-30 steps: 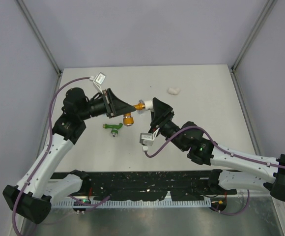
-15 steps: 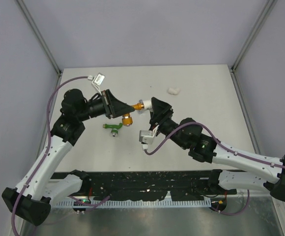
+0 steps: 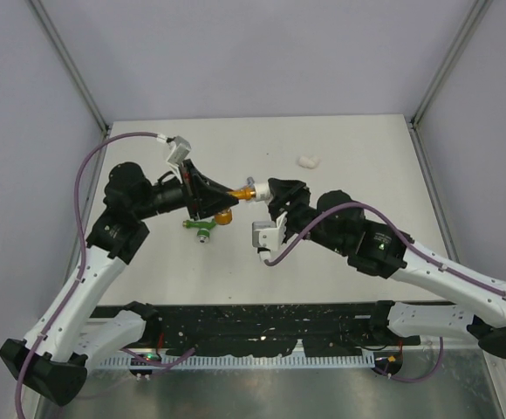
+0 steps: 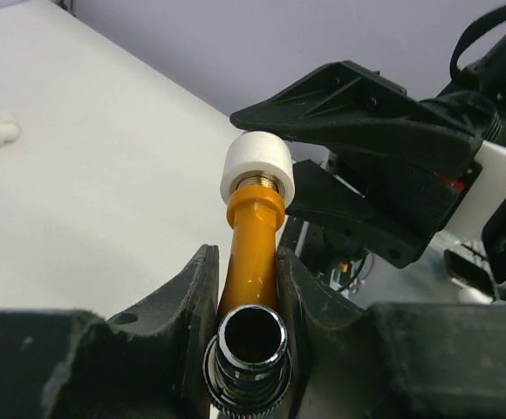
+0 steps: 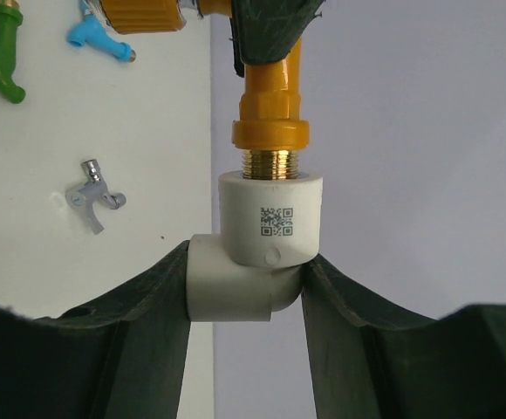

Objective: Install the water faucets

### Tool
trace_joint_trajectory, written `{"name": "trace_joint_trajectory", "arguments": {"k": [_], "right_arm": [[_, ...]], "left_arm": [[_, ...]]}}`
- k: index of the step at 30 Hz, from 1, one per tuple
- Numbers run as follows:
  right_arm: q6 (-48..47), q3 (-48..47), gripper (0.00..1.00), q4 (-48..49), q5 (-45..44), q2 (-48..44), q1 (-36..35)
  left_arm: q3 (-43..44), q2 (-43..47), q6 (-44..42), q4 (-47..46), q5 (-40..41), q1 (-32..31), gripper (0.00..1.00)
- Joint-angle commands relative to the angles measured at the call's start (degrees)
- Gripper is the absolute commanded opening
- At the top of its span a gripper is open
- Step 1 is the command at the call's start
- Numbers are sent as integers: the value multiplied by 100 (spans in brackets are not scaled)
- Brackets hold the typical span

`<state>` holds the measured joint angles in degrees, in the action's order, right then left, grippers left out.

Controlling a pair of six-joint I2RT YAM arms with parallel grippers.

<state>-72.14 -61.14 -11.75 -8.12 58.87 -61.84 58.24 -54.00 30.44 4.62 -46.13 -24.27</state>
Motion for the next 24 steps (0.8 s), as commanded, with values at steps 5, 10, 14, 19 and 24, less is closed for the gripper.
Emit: {"name": "trace_joint_trajectory", "arguments": {"k": [5, 10, 14, 19, 24], "right_arm": [[1095, -1110, 5, -1284, 1645, 370, 23], [1579, -1557, 5, -1795, 2182, 537, 190], [1817, -1883, 5, -2173, 2674, 704, 269], [2142, -2427, 5, -2815, 3395, 968, 506], [2625, -2718, 5, -3053, 4465, 1188, 779]], "left_arm": [[-146, -32, -2171, -199, -186, -157, 0], [-155, -58, -2972, -67, -572, -157, 0], [-138, -85, -3683, 265, -784, -157, 0], [47, -67, -4545, 1022, -828, -166, 0], [-84, 144, -4696, 1041, -748, -227, 0]]}}
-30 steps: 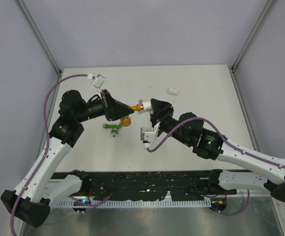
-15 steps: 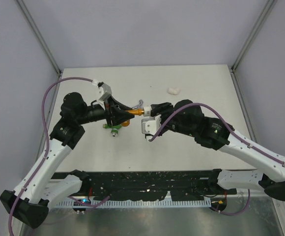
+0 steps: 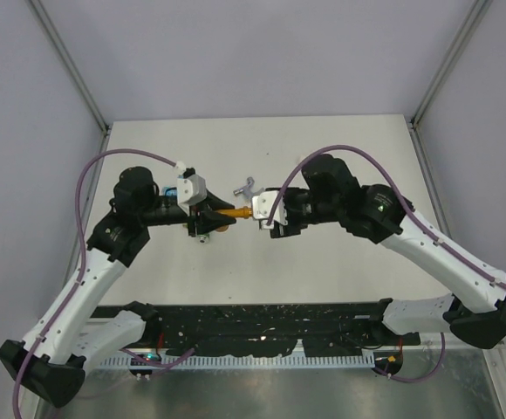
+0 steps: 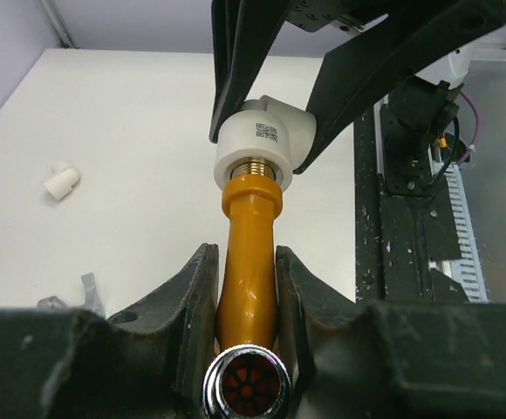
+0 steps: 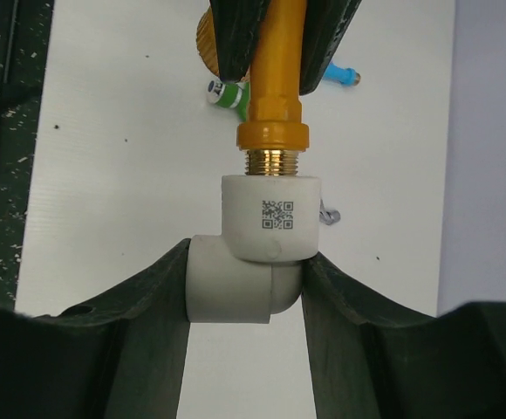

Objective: Install the water faucets

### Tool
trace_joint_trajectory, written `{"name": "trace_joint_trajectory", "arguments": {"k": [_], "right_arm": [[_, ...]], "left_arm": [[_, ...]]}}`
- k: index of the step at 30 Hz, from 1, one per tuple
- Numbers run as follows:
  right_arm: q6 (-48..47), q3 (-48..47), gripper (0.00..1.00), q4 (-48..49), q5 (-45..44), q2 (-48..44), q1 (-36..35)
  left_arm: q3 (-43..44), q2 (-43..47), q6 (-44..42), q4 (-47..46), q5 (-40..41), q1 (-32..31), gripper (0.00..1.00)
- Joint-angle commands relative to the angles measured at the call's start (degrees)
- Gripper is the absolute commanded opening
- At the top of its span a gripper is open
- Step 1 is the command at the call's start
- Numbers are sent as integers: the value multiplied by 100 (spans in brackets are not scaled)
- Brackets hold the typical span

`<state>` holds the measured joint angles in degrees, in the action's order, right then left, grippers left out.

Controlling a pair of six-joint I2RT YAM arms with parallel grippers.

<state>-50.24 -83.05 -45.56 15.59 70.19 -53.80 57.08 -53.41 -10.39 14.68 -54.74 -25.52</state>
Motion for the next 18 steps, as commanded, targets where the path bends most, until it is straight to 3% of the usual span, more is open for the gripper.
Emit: {"name": "trace_joint_trajectory", "arguments": {"k": [1, 10, 18], "right_arm": [[523, -589, 5, 329, 2279, 73, 71], [1982, -1266, 5, 3, 3230, 574, 440], [4275, -1337, 5, 539, 4319, 978, 1038]], "left_arm": [[14, 128, -613, 9, 121, -129, 0], [-153, 621, -920, -26, 1008, -576, 0], [-469, 1016, -1333, -333, 1896, -1042, 0]]}}
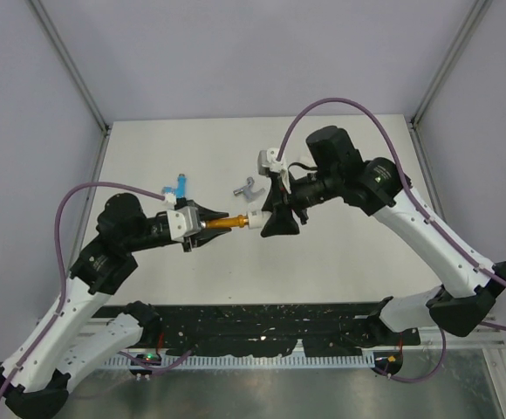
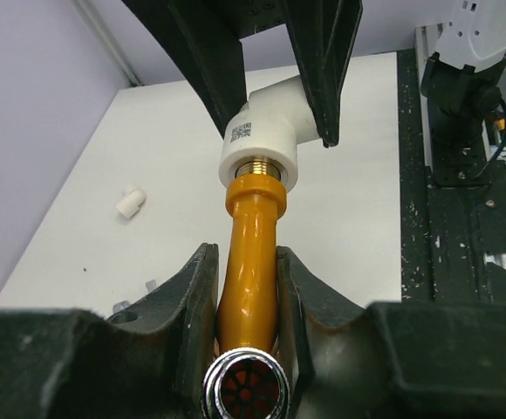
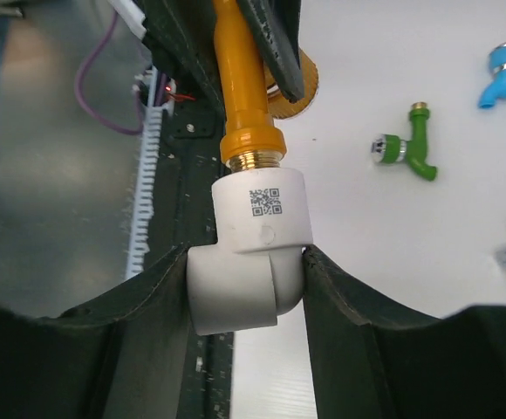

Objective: Install the water faucets

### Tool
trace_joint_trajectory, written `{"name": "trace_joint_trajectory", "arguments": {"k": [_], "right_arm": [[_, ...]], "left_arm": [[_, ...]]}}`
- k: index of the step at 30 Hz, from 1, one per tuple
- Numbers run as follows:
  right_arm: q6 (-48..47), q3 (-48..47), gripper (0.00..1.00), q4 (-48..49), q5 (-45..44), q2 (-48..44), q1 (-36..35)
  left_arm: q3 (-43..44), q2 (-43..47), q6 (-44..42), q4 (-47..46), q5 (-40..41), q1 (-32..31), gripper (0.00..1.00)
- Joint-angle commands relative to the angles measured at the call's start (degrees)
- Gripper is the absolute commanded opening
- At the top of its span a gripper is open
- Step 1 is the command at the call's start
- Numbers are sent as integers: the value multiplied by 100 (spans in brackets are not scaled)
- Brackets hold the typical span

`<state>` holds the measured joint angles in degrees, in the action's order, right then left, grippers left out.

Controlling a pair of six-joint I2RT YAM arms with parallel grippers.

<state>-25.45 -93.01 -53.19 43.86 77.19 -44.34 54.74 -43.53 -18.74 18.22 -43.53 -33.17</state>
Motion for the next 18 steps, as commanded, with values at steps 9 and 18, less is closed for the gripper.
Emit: {"name": "trace_joint_trajectory", "arguments": {"k": [9, 18], "right_arm": [[3292, -235, 5, 1821, 1908, 675, 145], [3846, 152, 63, 2759, 1530, 412, 548]], "left_arm": [[-701, 389, -1175, -881, 2066, -981, 0], [-1264, 512, -368, -1540, 3147, -999, 0]]}}
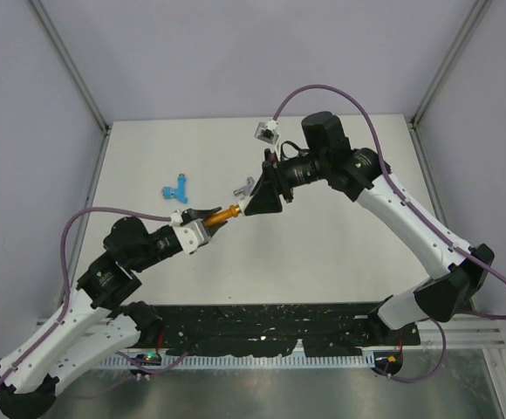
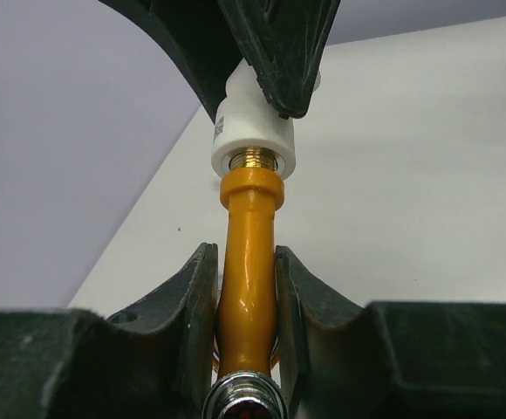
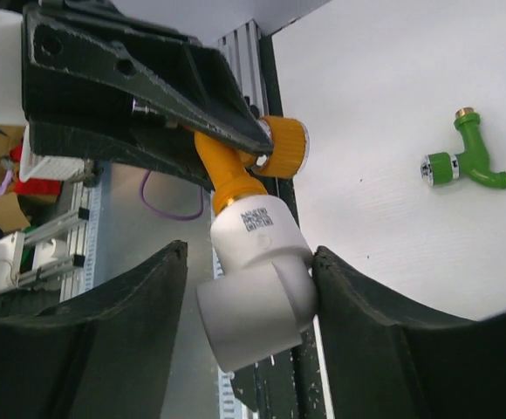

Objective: Install the water faucets

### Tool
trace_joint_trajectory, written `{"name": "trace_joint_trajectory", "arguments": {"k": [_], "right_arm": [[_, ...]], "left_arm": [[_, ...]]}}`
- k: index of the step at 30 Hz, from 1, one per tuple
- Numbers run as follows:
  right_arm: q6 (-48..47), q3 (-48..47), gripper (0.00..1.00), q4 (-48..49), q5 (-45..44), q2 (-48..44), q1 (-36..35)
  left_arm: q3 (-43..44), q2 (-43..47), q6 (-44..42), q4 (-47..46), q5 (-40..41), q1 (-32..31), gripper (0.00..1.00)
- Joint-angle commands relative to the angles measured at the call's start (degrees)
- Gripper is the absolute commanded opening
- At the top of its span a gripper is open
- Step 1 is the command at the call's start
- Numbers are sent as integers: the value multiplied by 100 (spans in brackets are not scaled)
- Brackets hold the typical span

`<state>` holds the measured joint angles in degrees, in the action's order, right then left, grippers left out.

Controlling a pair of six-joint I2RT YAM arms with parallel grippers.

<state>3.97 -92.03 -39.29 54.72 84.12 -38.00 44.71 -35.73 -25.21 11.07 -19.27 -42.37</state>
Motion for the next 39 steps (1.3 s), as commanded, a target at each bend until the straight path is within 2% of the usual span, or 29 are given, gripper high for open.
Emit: {"name": "trace_joint_trajectory", "arguments": {"k": [1, 5, 10, 12, 15, 18, 22, 26, 32, 39], "right_arm": [[843, 88, 68, 1441, 365, -386, 2], [177, 97, 79, 1617, 58, -650, 283], [-1063, 439, 85, 1670, -102, -1134, 635], [-1896, 842, 88, 1670, -329, -1415, 688], [-2601, 1317, 91, 1731, -479, -1853, 715], [-3277, 1792, 92, 1811, -191, -2066, 706], [-3630, 2179, 92, 1951, 257, -2224, 697], [-3631, 2321, 92, 2118, 566, -2312, 680], [-3561, 2286, 91, 2127, 540, -2251, 390], [-3061, 2383, 83, 2584, 232, -2084, 82]], "left_arm": [[-261, -338, 489, -861, 862, -78, 0], [-164, -619, 1315, -922, 277, 237, 0], [-287, -953, 2993, -1597, -1541, 1238, 0], [-444, -1059, 3826, -2054, -2367, 1564, 0], [-577, -1094, 4383, -2521, -2897, 1706, 0], [-577, -1112, 4700, -2706, -3354, 1714, 0], [-402, -1182, 5069, -2742, -3961, 1715, 0], [-165, -1183, 5290, -2584, -4094, 1715, 0], [134, -1217, 5228, -2259, -4024, 1715, 0], [319, -1218, 4991, -1847, -3971, 1706, 0]]}}
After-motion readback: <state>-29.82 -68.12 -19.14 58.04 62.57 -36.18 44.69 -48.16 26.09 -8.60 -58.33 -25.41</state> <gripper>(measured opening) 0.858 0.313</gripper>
